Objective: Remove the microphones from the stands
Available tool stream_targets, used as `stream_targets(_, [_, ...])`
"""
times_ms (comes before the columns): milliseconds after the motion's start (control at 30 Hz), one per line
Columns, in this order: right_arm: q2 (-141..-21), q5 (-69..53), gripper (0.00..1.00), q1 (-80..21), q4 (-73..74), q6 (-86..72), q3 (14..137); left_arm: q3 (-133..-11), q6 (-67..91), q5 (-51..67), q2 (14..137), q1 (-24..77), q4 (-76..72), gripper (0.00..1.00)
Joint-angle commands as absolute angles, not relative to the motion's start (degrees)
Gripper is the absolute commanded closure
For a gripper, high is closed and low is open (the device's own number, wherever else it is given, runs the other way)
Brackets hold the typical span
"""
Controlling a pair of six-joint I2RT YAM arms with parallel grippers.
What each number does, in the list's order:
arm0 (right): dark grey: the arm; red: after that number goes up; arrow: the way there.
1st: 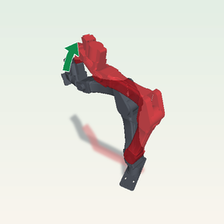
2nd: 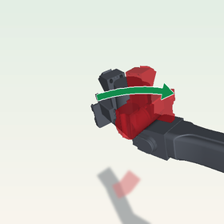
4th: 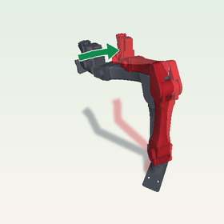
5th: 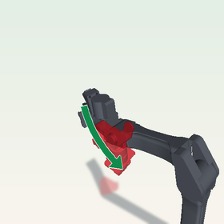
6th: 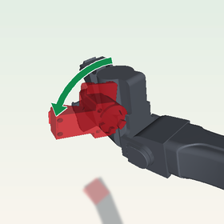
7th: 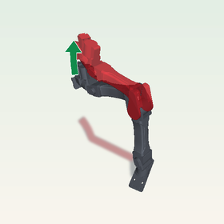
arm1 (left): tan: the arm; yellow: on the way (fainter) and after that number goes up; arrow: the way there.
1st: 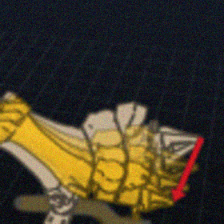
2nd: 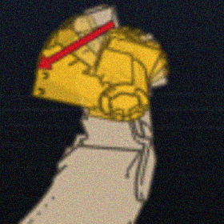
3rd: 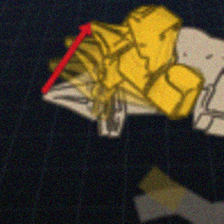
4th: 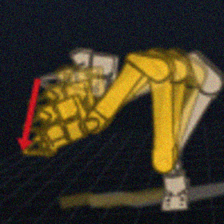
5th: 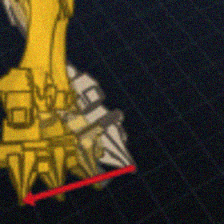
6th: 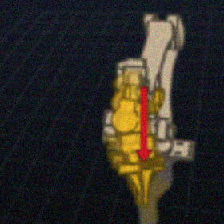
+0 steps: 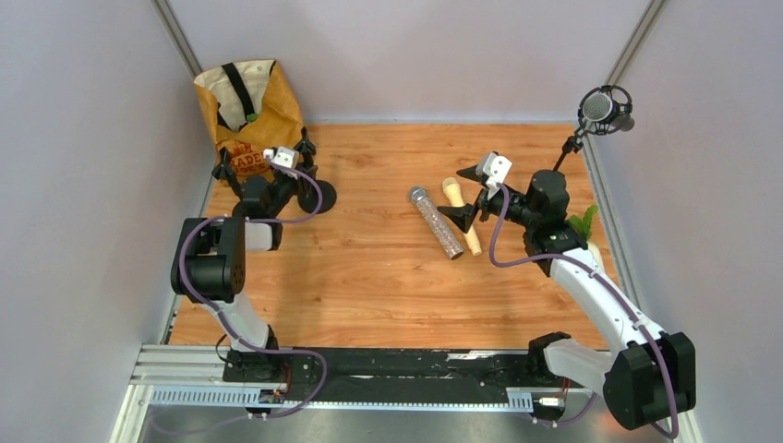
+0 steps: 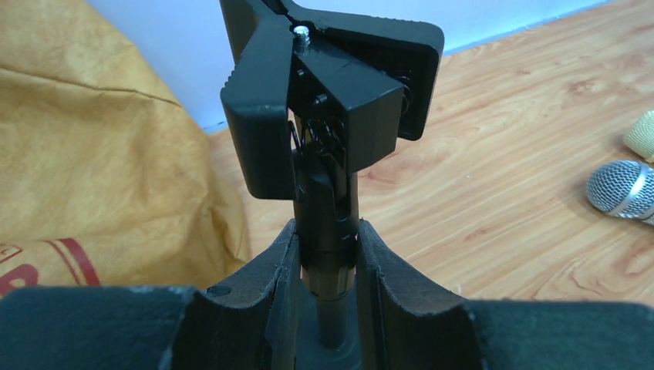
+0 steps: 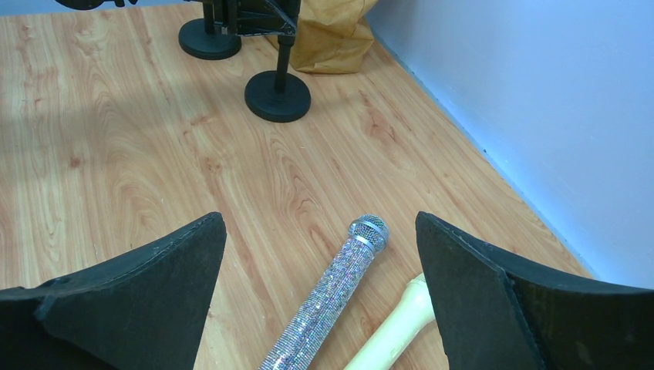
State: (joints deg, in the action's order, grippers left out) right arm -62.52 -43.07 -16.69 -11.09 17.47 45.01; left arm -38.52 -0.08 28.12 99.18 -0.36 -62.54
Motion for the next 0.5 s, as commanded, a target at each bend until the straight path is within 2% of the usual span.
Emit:
stream_targets(0, [-61.44, -44.30, 0.00, -16.26, -12.66, 17.93, 45.09, -41.83, 1.84, 26.98, 99.40, -2.81, -69.26, 1.00])
stream_targets(367, [-61.26, -44.74, 0.00, -16.26, -12.66, 18.02, 45.00, -41.57, -1.41, 23.99, 97.73, -5.45, -63.28, 1.00])
stream_targets(400, [-61.26, -44.74, 0.00, -16.26, -12.66, 18.02, 45.00, -41.57, -1.23, 23.91, 97.73, -5.62, -62.93, 0.98])
stream_targets(467, [-61.35, -44.74, 0.00, -16.17, -12.66, 18.02, 45.00, -41.75, -1.23, 23.99, 97.56, -5.63, -62.23, 0.82])
